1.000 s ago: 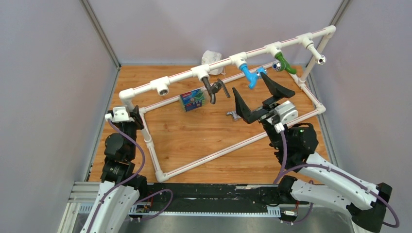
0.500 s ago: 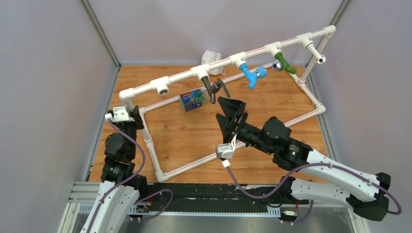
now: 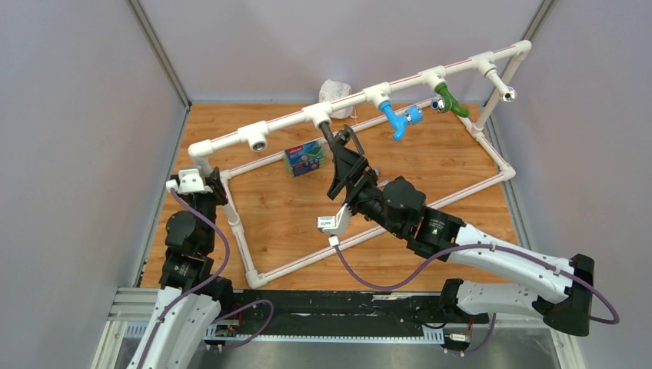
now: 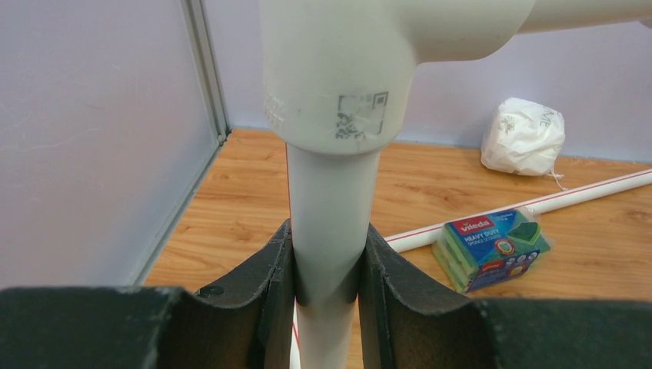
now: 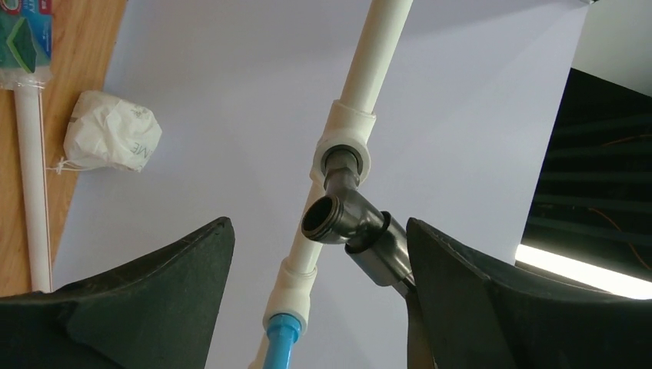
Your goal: Install the water faucets
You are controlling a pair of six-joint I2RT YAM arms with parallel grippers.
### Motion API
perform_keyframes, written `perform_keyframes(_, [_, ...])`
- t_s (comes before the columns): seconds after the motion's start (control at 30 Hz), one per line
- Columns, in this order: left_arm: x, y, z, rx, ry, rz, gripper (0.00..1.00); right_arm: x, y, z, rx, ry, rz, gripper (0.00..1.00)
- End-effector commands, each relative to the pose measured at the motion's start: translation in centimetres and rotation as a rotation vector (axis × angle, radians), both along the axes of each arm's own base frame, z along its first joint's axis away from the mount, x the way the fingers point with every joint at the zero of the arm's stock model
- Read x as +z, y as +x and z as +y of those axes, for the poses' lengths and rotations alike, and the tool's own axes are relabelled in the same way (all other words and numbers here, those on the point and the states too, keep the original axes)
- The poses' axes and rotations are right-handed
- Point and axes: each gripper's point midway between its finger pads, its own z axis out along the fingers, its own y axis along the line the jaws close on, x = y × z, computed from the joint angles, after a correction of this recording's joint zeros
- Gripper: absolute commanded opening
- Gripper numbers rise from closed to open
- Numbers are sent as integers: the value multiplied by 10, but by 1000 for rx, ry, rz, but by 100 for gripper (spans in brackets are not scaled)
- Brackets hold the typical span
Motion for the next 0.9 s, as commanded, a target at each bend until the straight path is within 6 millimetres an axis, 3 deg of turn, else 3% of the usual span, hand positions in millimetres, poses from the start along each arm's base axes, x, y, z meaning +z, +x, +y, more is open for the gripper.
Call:
perform_keyframes(0.0, [21,-1,-4,-21,-31,-67,0,45,17,-9,-83,74,-110,86])
perform_keyframes(0.23, [23,-2,-4,-26,-33,-72,0,46,46,-12,-166,95,-125,75])
perform_keyframes(0.4, [21,-1,-5,-29,-33,-69,0,37,54,-10,-167,158,-50,59])
perform_keyframes(0.5, [22,-2,-5,-29,-34,-72,0,29,52,-2,-126,247,45,46])
perform_keyframes(0.73, [20,-1,-5,-30,-31,-66,0,4,41,21,-11,525,385,30])
perform_keyframes(0.87, [21,-1,-6,-32,-32,-68,0,13,26,32,110,814,597,21])
